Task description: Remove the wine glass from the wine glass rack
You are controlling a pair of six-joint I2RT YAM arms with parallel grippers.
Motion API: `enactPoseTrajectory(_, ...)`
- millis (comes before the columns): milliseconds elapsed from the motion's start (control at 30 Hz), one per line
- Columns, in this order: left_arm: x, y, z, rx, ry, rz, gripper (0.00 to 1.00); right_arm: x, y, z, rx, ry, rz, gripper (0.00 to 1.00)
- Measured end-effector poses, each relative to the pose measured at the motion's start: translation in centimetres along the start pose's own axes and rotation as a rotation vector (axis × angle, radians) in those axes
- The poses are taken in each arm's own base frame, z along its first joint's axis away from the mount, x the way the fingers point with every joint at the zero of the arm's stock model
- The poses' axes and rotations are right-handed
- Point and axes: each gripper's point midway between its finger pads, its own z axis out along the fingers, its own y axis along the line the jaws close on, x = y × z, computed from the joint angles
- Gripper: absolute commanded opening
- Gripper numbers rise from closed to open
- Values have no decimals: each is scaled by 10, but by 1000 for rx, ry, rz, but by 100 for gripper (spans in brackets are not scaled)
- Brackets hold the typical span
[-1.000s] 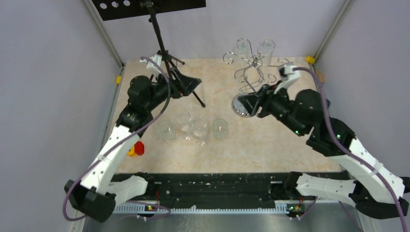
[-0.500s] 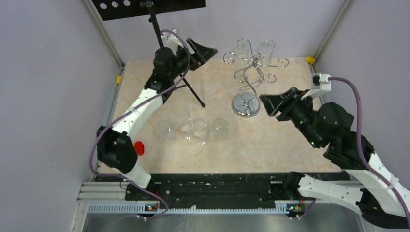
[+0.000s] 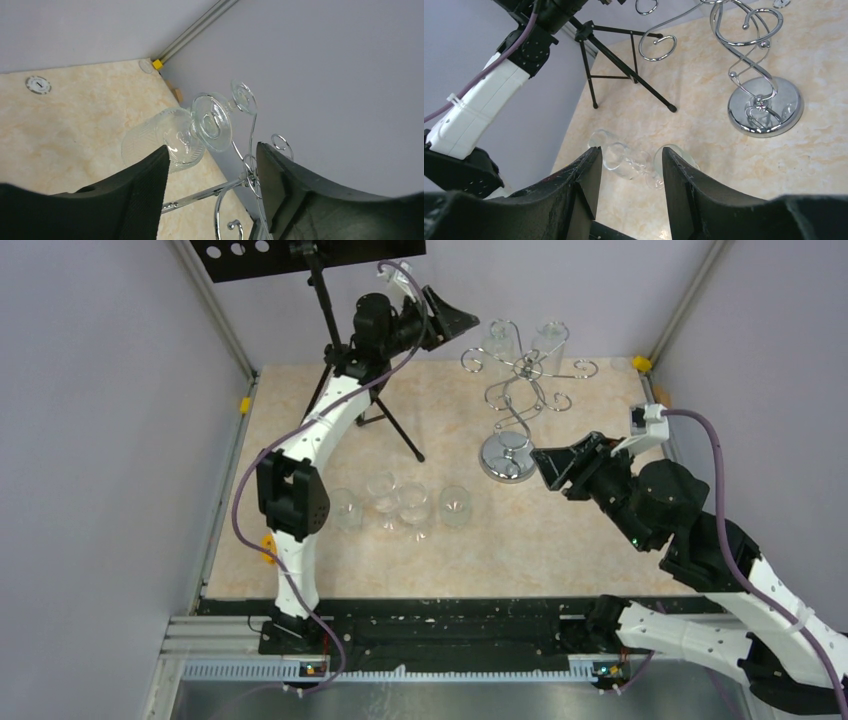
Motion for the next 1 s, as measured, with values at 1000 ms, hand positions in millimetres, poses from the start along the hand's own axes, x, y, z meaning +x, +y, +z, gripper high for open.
enactPoseTrajectory(1000, 30, 18, 38, 129, 132, -257, 23, 16, -12, 6, 45, 13, 32, 44)
